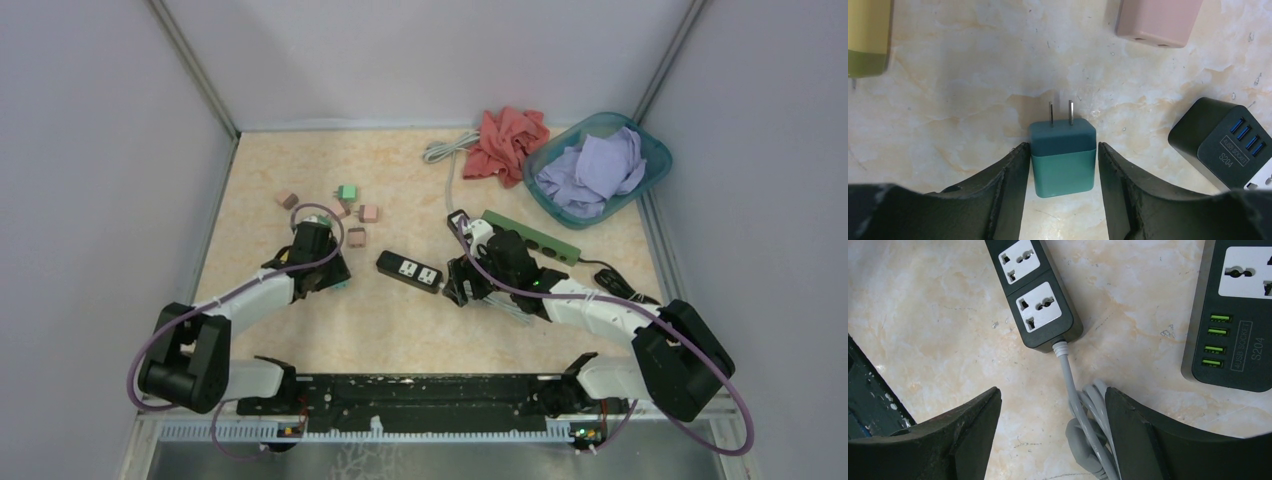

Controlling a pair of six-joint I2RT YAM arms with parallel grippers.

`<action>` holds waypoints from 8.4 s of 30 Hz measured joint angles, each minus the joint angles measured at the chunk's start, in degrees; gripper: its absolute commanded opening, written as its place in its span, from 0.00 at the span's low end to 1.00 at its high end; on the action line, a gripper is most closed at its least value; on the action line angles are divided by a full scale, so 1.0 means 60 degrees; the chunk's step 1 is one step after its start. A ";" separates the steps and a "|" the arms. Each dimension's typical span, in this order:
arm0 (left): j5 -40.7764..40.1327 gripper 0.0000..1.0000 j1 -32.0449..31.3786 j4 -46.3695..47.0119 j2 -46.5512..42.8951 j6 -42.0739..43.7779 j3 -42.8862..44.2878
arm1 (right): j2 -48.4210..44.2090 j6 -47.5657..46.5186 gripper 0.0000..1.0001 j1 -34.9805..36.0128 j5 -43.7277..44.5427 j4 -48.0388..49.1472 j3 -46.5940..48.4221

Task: Insert the plug
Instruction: Pick up the plug from the center of the board, then adjust the socket at the center of the board.

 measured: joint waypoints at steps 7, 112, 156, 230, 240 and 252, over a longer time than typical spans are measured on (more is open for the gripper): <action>-0.0007 0.48 -0.0342 -0.0022 0.0044 0.0040 0.0051 | 0.0000 -0.0004 0.77 0.0000 0.0055 -0.0069 0.0040; 0.4874 0.73 -0.3235 0.8961 -0.1461 -0.2353 -0.1512 | 0.0477 0.7271 0.00 -0.1898 -0.3898 0.7938 -0.0772; 0.2823 0.00 -0.3136 0.6295 -0.2397 -0.3814 -0.1698 | 0.1268 0.2834 0.70 -0.1938 -0.3854 0.2871 0.1031; 0.0189 0.00 -0.2215 -0.0437 -0.1625 -0.2259 0.1344 | 0.2685 0.2426 0.73 0.0080 0.2426 -0.1774 0.3512; 0.0776 0.00 -0.2175 -0.0477 -0.0860 -0.2138 0.1723 | 0.1694 0.1552 0.67 -0.0164 0.1209 -0.2728 0.1974; 0.1053 0.00 -0.2175 -0.0641 -0.0474 -0.1891 0.2062 | 0.2557 0.1257 0.53 0.1173 -0.0390 -0.2583 0.2200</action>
